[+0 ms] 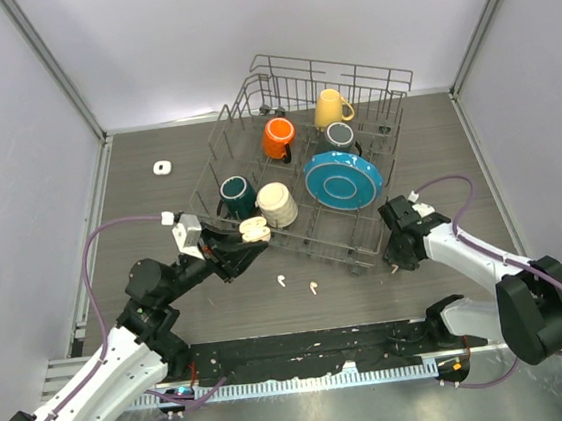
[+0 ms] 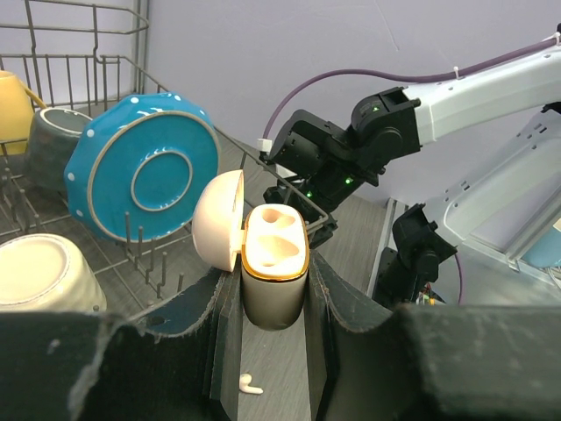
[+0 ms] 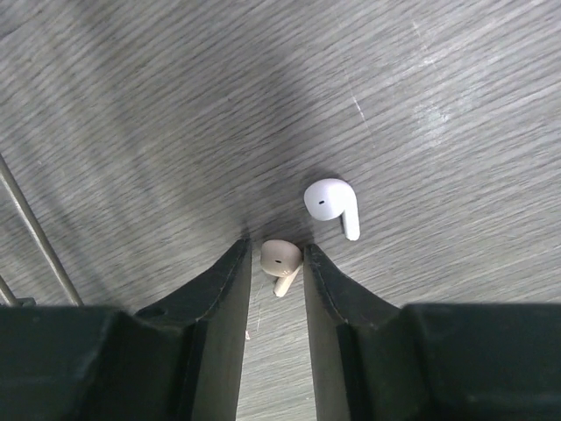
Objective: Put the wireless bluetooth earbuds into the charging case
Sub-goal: Pick up the earbud from the center of the board.
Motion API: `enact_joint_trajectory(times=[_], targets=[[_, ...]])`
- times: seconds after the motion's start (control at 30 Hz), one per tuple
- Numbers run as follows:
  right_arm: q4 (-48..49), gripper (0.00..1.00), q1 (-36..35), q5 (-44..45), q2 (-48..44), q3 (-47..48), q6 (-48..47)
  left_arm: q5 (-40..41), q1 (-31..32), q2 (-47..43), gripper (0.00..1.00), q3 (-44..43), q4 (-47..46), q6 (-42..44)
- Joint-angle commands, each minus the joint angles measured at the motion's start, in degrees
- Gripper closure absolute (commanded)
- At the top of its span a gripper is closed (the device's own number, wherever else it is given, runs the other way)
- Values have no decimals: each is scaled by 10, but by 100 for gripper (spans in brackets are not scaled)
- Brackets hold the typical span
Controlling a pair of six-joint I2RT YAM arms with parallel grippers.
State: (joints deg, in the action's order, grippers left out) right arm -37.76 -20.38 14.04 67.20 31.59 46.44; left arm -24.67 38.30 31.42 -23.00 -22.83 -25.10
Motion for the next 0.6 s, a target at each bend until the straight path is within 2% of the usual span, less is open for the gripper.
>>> enact_joint_trajectory(times=[0.0,0.27,0.4,0.57], targets=[[1,63,2,-3,17,11,-1,1,3,5,100,-8,-24,-2],[4,61,2,-6,15,14,-8,-1,3,7,100,-6,-24,-2],[1,68,2,-7,7,11,-9,2,3,3,100,-6,-20,1],[1,72,2,-9,-2,7,-7,3,3,1,100,-6,-17,0]])
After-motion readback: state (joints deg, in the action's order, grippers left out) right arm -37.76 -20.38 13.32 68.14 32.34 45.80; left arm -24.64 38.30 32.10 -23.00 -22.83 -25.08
